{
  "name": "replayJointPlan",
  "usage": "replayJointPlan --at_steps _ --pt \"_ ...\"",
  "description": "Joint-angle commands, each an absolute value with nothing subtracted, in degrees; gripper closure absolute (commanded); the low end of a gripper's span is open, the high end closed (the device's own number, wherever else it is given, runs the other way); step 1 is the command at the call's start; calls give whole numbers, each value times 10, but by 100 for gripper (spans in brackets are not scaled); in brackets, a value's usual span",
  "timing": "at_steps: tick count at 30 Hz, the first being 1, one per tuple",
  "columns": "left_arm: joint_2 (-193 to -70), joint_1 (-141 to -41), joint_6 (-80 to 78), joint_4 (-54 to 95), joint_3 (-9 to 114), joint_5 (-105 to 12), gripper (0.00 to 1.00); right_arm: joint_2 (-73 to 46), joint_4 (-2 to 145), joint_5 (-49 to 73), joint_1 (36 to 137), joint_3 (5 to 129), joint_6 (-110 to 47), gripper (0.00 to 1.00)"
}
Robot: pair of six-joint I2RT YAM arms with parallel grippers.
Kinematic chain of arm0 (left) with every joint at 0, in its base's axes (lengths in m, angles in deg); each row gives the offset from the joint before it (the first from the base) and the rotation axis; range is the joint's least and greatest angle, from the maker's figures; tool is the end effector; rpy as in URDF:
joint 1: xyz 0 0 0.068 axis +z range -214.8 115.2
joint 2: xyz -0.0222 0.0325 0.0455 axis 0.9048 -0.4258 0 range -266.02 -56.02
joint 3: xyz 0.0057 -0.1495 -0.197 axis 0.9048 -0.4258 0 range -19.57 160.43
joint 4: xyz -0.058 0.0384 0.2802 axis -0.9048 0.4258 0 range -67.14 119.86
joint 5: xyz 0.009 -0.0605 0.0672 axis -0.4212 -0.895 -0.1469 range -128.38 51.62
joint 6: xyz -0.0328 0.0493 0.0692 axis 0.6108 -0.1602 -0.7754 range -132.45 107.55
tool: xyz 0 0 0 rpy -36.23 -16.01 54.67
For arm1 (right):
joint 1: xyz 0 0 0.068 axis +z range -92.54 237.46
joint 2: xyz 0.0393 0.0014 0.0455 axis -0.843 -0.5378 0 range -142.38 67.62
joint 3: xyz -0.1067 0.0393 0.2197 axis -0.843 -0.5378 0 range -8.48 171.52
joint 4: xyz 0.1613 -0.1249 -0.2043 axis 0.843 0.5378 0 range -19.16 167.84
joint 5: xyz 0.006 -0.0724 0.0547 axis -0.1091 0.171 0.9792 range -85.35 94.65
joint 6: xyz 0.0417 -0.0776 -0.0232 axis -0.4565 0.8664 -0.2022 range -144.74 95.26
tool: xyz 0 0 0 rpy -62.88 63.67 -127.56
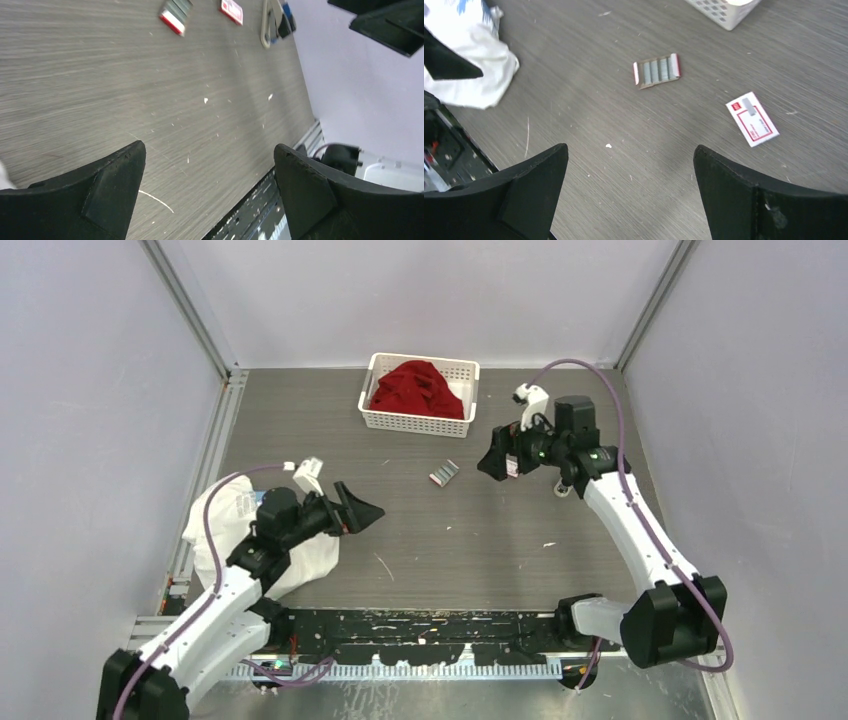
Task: Unload the staples from the stapler
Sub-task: Adjust the staple box at the center of the board.
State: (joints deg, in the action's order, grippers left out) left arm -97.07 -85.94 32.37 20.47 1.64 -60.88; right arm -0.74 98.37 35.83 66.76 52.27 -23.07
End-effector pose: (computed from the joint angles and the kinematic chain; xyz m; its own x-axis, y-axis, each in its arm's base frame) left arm 0.2324 -0.1233 0.1883 -0.6733 -0.4378 -0.5958 0.2806 0.5941 -0.7538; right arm 0.3182 0.0949 0.2748 -0.5516 -0.1155 -0.8261 -0.5723 0.7729 0.2740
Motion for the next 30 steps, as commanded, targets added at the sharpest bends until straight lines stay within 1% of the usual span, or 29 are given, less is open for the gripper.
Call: replayJointPlan --at_steps 1,5,9,13,15,18,21,23,26,30 --pt "-1036 -919 294 97 47 -587 3 -32 992 383 708 547 -112 0" --pt "-1124 -945 270 54 62 -567 5 -43 981 443 726 506 -62 0" --pt "-1228 -956 258 25 97 -559 8 -30 938 462 733 465 -45 0" --pt "-1328 -960 250 20 153 -550 11 -15 932 465 734 456 -31 0" --pt "-1371 -963 245 33 187 -535 19 -11 929 471 731 452 -33 0" --pt "-1428 -974 241 65 243 -492 26 -12 923 482 726 451 -41 0" --pt "-1482 -986 245 115 312 -440 29 -17 918 482 723 451 -45 0" --pt "-1515 -991 255 157 357 -398 35 -21 915 482 723 450 -47 0" --pt "-1565 -999 270 229 421 -340 39 -23 916 481 723 453 -47 0" --pt "-1607 -1000 247 238 471 -355 40 -21 918 482 723 453 -47 0"
